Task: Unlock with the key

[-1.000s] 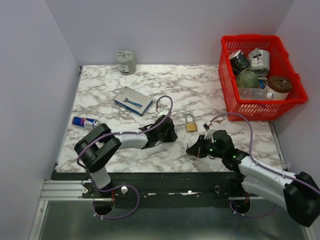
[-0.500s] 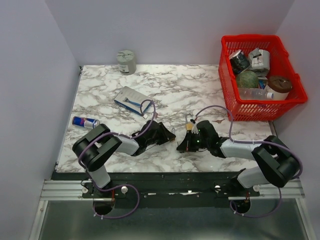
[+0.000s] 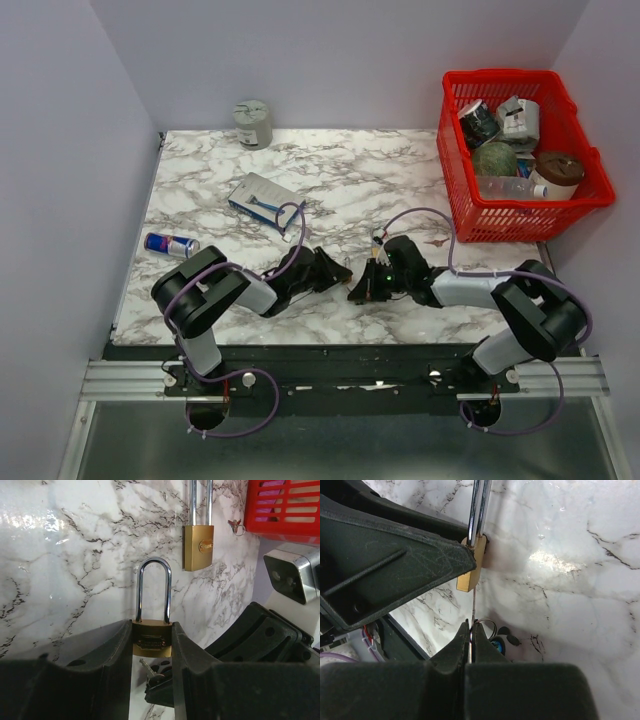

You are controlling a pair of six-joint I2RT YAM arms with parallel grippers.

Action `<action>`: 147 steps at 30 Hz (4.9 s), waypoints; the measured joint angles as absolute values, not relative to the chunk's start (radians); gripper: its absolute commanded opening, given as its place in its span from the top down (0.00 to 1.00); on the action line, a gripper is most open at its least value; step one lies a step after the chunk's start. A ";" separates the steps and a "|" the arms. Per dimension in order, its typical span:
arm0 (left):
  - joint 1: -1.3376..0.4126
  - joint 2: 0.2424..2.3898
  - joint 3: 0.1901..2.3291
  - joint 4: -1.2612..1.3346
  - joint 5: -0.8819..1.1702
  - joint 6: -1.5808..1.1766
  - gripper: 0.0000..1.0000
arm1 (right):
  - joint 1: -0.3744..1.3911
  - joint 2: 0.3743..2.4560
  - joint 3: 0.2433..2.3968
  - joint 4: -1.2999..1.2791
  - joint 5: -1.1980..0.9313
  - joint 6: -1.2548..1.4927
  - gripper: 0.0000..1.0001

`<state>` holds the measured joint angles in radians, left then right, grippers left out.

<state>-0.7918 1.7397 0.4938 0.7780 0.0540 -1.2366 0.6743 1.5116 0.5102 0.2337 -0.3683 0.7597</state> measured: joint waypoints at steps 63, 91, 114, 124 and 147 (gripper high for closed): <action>-0.792 1.740 0.487 0.783 0.054 -1.281 1.00 | 0.962 1.415 0.415 0.361 0.280 0.785 0.99; -0.788 1.740 0.487 0.784 0.020 -1.287 1.00 | 0.974 1.507 0.552 0.221 0.334 0.785 0.99; -0.794 1.745 0.461 0.834 0.004 -1.289 1.00 | 0.962 1.521 0.563 0.227 0.329 0.765 0.99; -0.794 1.745 0.459 0.836 -0.004 -1.295 1.00 | 0.942 1.522 0.554 0.254 0.297 0.744 0.99; -0.809 1.745 0.461 0.868 -0.036 -1.287 1.00 | 0.853 1.520 0.457 0.482 0.161 0.688 0.99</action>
<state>-0.8085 1.7451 0.4610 0.8680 -0.0360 -1.2873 0.8528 1.5200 0.4572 0.4824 0.1608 0.6876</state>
